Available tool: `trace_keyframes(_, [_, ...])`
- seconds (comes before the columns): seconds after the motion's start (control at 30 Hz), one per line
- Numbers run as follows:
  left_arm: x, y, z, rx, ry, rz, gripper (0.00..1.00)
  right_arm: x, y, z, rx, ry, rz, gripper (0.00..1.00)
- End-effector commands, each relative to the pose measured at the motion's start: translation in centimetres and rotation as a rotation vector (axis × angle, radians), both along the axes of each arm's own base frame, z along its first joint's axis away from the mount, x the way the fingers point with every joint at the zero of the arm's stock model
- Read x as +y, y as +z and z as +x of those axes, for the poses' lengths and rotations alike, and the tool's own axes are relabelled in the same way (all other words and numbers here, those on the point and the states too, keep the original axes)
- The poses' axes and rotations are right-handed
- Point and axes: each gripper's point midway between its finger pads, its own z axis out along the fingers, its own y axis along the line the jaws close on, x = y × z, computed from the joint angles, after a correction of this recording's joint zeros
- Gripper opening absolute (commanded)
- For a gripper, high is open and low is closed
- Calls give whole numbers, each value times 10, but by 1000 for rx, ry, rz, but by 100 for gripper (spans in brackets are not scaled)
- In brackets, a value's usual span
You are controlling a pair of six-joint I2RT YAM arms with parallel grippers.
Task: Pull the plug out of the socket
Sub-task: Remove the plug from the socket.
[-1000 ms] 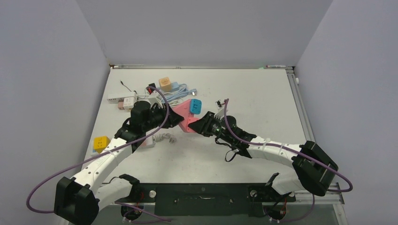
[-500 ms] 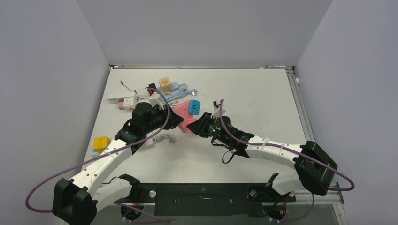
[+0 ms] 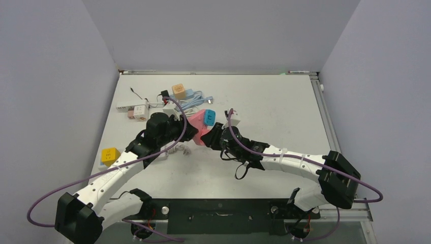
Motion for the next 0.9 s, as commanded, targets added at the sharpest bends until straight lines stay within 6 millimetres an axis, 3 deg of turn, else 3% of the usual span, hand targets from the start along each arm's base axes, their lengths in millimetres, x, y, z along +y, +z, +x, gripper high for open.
trace_keyframes(0.0, [13, 38, 20, -129, 84, 13, 0, -1, 17, 10, -49, -62, -10, 5])
trace_keyframes(0.2, [13, 42, 21, -135, 76, 5, 0, -18, 15, 10, -58, -117, 6, 5])
trace_keyframes(0.43, [4, 47, 20, -143, 15, -35, 0, -27, 5, 14, -34, -102, 60, 5])
trace_keyframes(0.87, [5, 54, 24, -153, -15, -70, 0, -37, -11, 18, 3, -75, 121, 5])
